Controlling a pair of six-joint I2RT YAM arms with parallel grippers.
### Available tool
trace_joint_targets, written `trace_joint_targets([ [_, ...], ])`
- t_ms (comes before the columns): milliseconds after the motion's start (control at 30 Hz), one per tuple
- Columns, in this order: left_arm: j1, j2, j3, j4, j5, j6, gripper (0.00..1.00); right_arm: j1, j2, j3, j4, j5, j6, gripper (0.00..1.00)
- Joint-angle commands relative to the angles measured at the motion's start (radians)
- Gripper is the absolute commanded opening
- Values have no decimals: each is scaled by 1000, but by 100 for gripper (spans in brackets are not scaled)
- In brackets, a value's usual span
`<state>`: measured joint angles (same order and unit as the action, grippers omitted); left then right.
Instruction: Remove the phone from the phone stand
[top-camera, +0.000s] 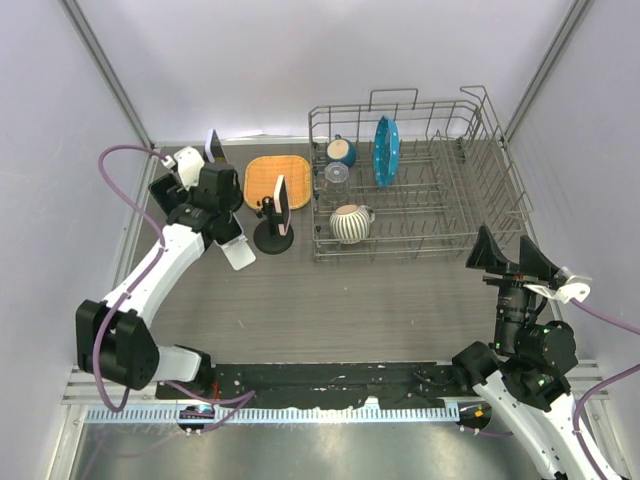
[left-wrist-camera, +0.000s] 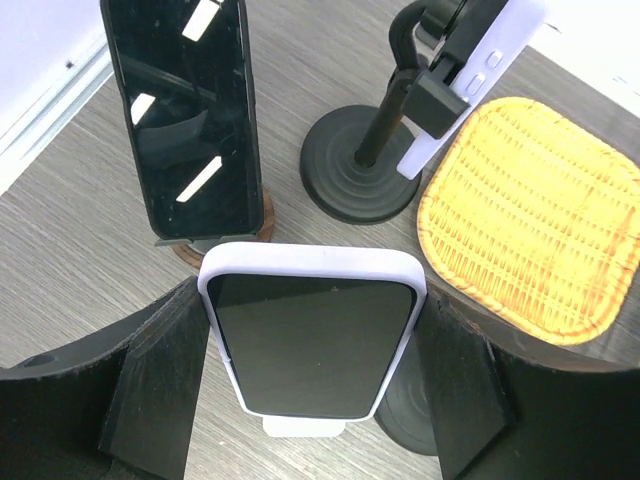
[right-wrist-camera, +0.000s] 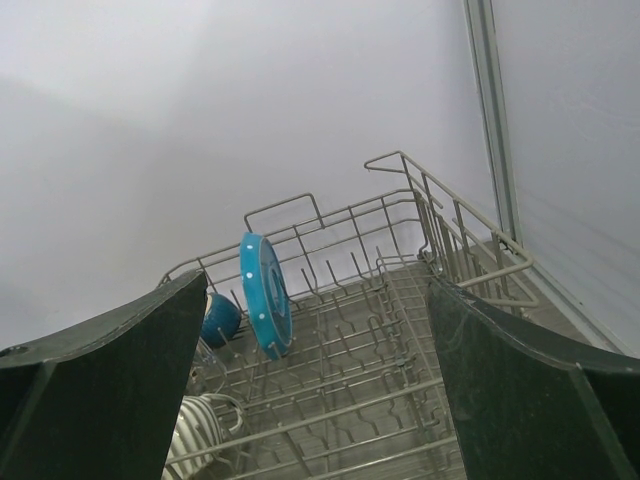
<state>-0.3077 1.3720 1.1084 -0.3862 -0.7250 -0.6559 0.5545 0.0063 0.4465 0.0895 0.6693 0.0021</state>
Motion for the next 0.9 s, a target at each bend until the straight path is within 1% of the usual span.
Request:
trace_joint_targets([
  [0,-4,-94,71,-22,25,-11,23,5,-2,29,12,-36,-11,97],
  [33,-2,-105,86,-48,38,-8,21,4,12,38,4,-40,-7,97],
  [67,-2,-125,93,-65,50,-5,17,5,26,49,-5,-53,-4,97],
  [133,-4,-148,113,-124,90,4,14,5,66,98,-56,-76,44,97],
  [167,-2,-172,116,-140,105,6,11,5,117,118,-74,-103,52,97],
  [233,-4,-197,117,-181,145,15,8,5,174,187,-149,-198,76,98],
  [267,-4,-215,117,-193,156,19,5,5,248,213,-199,-229,90,98],
  [300,-4,-243,116,-218,165,25,3,5,283,266,-229,-276,104,98],
  [333,-4,-260,116,-227,192,29,2,5,328,293,-258,-295,137,97],
  [367,-4,-274,114,-241,205,32,1,5,406,320,-317,-315,148,98],
  [433,-2,-315,111,-275,249,32,0,5,492,397,-374,-397,171,98],
  [467,-2,-327,108,-287,269,32,0,5,571,420,-426,-436,176,98],
  [533,-2,-355,100,-318,311,26,0,5,641,481,-468,-529,196,98],
  [567,-2,-363,97,-328,361,18,0,5,676,495,-491,-566,223,98],
  [600,-4,-367,91,-342,386,10,0,5,726,511,-494,-604,233,98],
  [633,-4,-385,68,-342,422,-8,0,5,754,512,-496,-723,237,98],
  [700,-2,-402,35,-315,528,-37,0,5,796,508,-481,-808,269,98],
  [733,-4,-422,-10,-297,565,-54,0,5,834,499,-470,-835,286,98],
  [767,-2,-427,-31,-280,600,-85,0,5,848,489,-429,-915,301,98],
  [800,-4,-433,-50,-257,666,-103,0,5,865,462,-403,-950,326,98],
  [833,-4,-441,-85,-243,694,-119,0,5,889,448,-377,-974,352,98],
  [867,-5,-441,-103,-228,722,-146,0,5,902,433,-314,-1035,375,98],
])
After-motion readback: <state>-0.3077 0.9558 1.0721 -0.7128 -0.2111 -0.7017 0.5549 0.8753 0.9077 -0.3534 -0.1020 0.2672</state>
